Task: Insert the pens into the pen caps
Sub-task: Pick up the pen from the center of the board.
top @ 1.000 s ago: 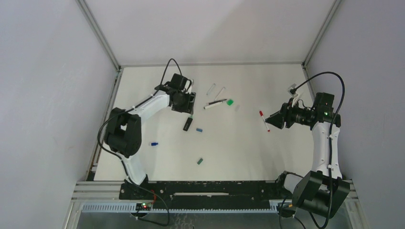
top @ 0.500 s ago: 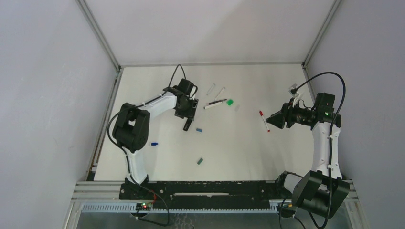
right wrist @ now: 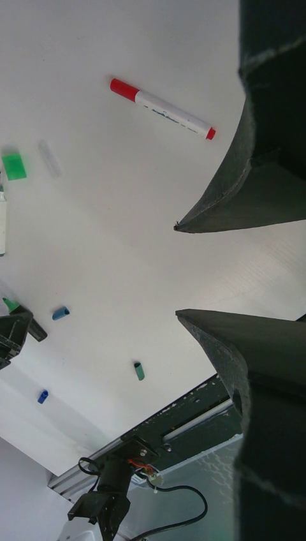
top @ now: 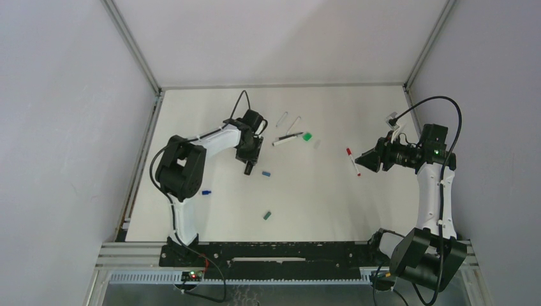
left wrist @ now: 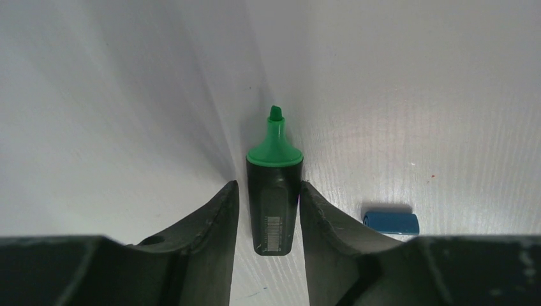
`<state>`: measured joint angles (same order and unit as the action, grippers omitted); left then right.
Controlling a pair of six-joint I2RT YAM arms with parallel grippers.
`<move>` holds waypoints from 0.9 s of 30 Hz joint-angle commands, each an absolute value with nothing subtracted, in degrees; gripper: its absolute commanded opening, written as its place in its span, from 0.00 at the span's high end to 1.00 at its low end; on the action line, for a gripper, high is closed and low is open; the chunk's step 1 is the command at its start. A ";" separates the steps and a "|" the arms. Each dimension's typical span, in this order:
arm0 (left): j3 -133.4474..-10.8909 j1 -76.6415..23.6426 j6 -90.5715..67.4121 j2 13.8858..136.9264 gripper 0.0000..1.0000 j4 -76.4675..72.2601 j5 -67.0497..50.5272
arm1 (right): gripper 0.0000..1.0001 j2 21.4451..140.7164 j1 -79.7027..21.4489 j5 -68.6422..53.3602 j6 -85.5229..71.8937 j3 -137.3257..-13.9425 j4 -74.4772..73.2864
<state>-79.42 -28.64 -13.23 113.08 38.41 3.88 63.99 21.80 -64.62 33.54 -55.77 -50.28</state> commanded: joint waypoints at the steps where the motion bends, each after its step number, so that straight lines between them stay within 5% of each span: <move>1: -81.76 -29.13 -14.15 114.24 0.58 38.67 3.49 | 0.45 63.54 22.32 -65.91 33.51 -55.81 -49.31; 8: -80.07 -29.27 -14.33 114.21 0.58 38.26 3.23 | 0.45 63.37 22.32 -66.35 33.40 -55.81 -49.31; 17: -78.70 -29.27 -13.54 109.21 0.85 35.67 3.34 | 0.46 64.23 22.28 -68.80 35.40 -57.65 -52.46; 27: -72.67 -29.31 -11.69 91.38 1.00 26.44 -4.94 | 0.47 67.45 16.60 -64.65 52.09 -73.29 -69.02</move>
<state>-74.70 -29.02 -13.02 100.60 33.19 0.89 68.45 19.73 -66.15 41.98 -67.22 -61.41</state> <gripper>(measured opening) 0.328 0.531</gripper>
